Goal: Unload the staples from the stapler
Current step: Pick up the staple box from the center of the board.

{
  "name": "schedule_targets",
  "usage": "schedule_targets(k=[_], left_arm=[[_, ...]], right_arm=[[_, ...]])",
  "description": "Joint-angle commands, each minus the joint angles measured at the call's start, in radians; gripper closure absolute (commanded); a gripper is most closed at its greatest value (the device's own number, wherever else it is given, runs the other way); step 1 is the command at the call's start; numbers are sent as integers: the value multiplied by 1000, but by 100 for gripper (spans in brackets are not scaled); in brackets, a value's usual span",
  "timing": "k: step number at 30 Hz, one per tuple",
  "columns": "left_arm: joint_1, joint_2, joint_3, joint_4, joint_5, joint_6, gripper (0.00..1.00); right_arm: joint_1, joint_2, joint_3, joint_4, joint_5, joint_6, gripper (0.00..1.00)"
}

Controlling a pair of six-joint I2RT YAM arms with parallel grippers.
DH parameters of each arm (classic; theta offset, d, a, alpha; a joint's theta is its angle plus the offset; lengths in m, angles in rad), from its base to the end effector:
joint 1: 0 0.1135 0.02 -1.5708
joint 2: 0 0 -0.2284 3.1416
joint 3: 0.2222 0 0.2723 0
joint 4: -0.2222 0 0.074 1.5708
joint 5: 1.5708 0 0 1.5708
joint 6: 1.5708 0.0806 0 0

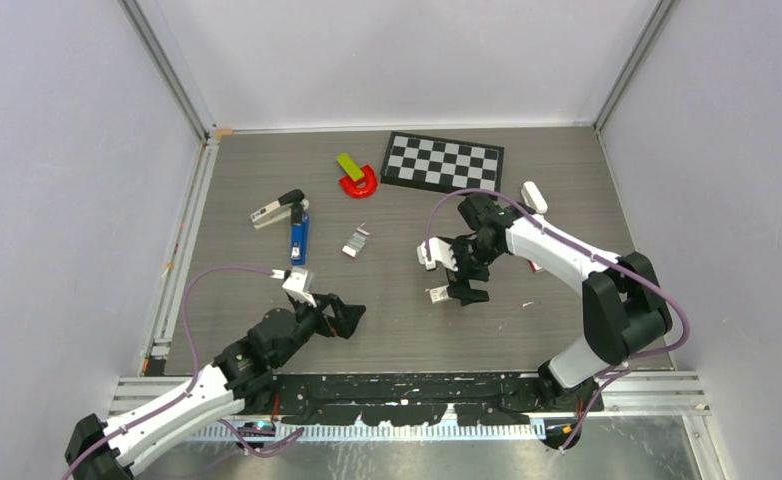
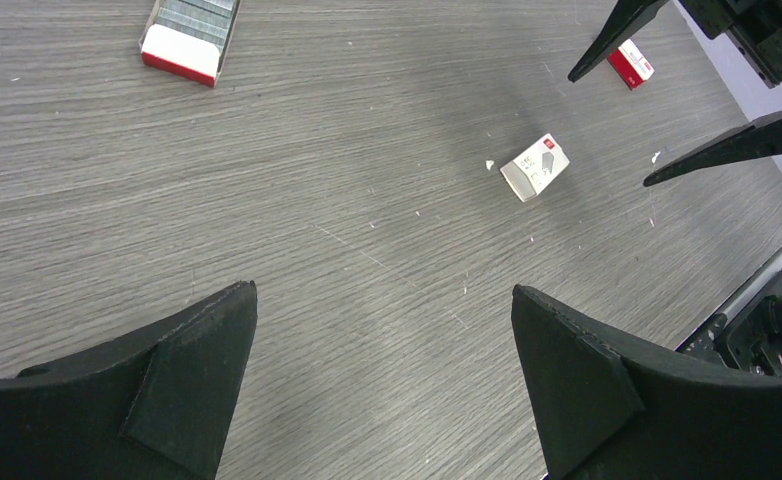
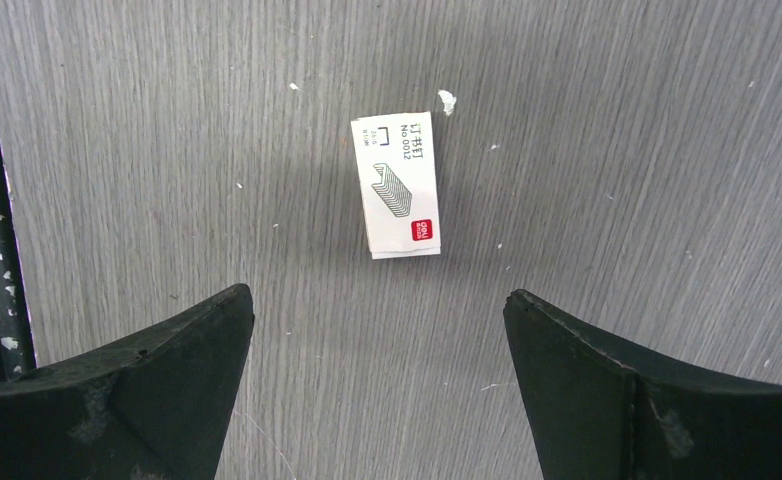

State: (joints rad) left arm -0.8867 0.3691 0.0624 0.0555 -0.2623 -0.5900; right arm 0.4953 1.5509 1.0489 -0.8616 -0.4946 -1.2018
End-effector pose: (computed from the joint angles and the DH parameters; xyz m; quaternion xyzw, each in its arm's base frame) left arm 0.1586 -0.1615 0.1352 0.0365 0.7866 -0.3326 0.5190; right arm 0.2519 0.1796 0.1248 -0.7403 0.6185 0.1937 0.1783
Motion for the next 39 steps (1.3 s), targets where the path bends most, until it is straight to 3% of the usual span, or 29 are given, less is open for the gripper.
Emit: schedule_targets(k=[1,10,26,36,39], left_arm=[[6,16,-10,54,-17,-2,0],[5,36,-18,77,-13,-14,0],[6,47,-22,88,-11,-36,0],[6,46,-23,86,-11,-37,0],[6,45,-24,86,-11,-37,0]], right_arm=[[0,-33,-5,23,5,18,0],[10,-27,-15,48,29,24,1],[134,107,-22,192,139,145,1],[193,184,-7,213,247,155,22],[193,197,2,210,264,161,32]])
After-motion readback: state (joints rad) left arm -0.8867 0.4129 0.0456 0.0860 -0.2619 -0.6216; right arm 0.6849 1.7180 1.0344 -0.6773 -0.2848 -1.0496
